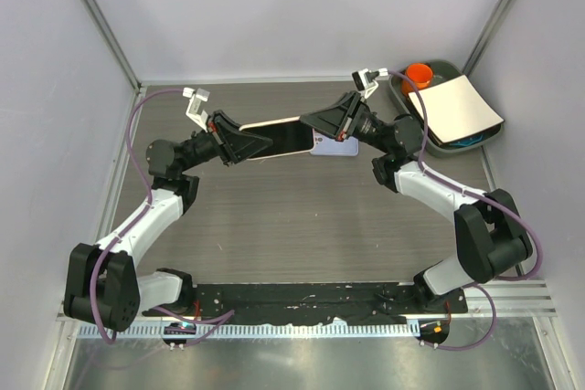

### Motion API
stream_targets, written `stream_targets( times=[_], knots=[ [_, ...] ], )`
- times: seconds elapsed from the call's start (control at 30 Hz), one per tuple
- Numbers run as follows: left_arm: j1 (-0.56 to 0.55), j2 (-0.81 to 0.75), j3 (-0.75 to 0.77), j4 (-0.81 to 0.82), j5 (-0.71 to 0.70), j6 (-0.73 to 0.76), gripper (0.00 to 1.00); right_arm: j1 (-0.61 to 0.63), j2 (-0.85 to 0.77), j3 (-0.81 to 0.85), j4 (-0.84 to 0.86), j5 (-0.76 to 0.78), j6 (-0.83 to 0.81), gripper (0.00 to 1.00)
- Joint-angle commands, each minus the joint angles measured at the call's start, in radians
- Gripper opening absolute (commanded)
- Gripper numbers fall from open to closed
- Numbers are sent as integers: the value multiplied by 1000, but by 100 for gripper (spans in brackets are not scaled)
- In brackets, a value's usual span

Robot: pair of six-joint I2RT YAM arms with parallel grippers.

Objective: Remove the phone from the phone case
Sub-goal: Remove the phone case from the phone.

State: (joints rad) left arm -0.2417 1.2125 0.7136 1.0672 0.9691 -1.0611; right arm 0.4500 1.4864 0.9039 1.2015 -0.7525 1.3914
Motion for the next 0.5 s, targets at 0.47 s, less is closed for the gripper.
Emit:
stream_targets(
  times=[0.47],
  knots=[
    [2,-22,0,62,5,90,1,12,-12,9,105,33,138,34]
  ],
)
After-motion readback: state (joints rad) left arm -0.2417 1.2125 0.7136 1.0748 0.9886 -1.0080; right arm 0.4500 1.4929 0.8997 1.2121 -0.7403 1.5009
